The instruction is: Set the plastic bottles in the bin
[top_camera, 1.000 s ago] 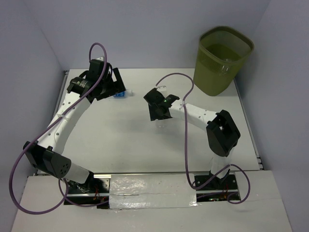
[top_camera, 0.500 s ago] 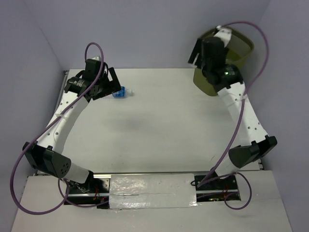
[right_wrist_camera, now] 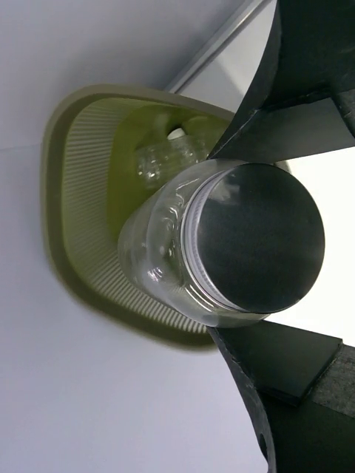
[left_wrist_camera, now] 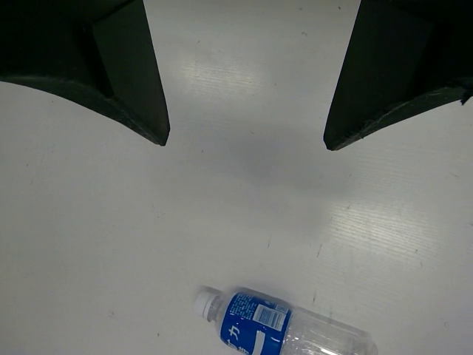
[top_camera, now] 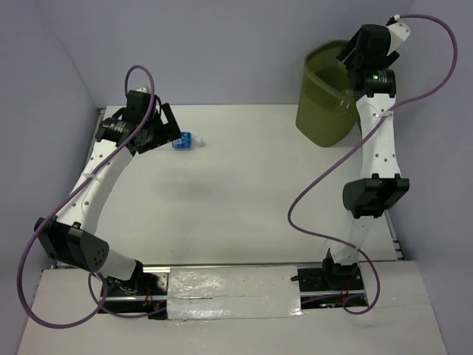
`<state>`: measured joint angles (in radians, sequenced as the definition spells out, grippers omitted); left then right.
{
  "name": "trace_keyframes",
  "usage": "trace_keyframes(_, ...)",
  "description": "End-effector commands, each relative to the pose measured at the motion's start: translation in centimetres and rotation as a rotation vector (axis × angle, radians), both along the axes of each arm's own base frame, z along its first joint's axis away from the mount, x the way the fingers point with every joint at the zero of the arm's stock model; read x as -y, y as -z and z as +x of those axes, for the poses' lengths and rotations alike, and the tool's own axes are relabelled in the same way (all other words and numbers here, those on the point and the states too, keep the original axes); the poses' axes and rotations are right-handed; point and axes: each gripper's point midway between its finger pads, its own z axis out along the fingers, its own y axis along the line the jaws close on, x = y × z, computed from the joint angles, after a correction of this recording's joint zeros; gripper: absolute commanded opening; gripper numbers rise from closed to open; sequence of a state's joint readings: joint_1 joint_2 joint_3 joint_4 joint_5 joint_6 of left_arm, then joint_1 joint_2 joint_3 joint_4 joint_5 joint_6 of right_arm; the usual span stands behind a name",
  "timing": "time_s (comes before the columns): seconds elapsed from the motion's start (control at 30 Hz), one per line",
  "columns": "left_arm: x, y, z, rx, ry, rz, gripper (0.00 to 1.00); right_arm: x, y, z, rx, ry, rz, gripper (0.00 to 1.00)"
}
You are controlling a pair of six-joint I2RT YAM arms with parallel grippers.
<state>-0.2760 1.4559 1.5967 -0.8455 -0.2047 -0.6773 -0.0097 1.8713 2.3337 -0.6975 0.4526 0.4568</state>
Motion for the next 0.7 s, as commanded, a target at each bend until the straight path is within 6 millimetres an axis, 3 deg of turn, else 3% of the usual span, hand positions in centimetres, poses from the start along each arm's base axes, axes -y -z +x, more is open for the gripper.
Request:
trace_keyframes(0.0,-0.2,-0.1,0.1,0.014,0.016,0.005,0.99,1.4,0.2,1.1,0.019,0.015,0.035,0.71)
trace_keyframes(0.07,0.1,0.0,0.1,0.006,0.022,-0.005,0.99,2.2,1.4,1.7,0.005,0.036,0.044,0.75)
trace_keyframes(0.17,0.2,0.0,0.1,-0.003,0.022,-0.01,0.99,1.8,3.2,3.0,-0.032,0.001,0.057,0.98)
trace_keyframes(0.3,0.0,0.0,0.4,-0.002,0.007,-0.004,0.99,0.8,0.3,2.3,0.03,-0.049,0.072,1.0)
trace_keyframes(0.5,-0.1,1.4,2.0,-0.023,-0.047,-0.021,0.99,-2.1,-5.6,-2.3,0.134,-0.142,-0.007,1.0)
trace_keyframes(0.53,-0.2,1.8,2.6,-0.021,-0.076,-0.042,0.99,-2.5,-6.1,-2.8,0.132,-0.153,-0.02,1.0)
trace_keyframes(0.57,-0.7,2.7,3.4,-0.034,-0.11,-0.051,0.99,-4.6,-5.6,-3.5,0.096,-0.197,-0.039,1.0)
trace_keyframes(0.6,-1.0,3.1,4.0,-0.037,-0.156,-0.077,0.99,-5.5,-6.4,-4.8,0.104,-0.218,-0.05,1.0)
trace_keyframes(0.63,-1.2,3.4,4.8,-0.027,-0.185,-0.093,0.99,-6.3,-4.2,-5.0,0.045,-0.238,-0.056,1.0)
trace_keyframes(0.67,-1.8,4.5,5.7,-0.048,-0.248,-0.125,0.99,-8.0,-5.3,-6.8,0.071,-0.267,-0.078,1.0)
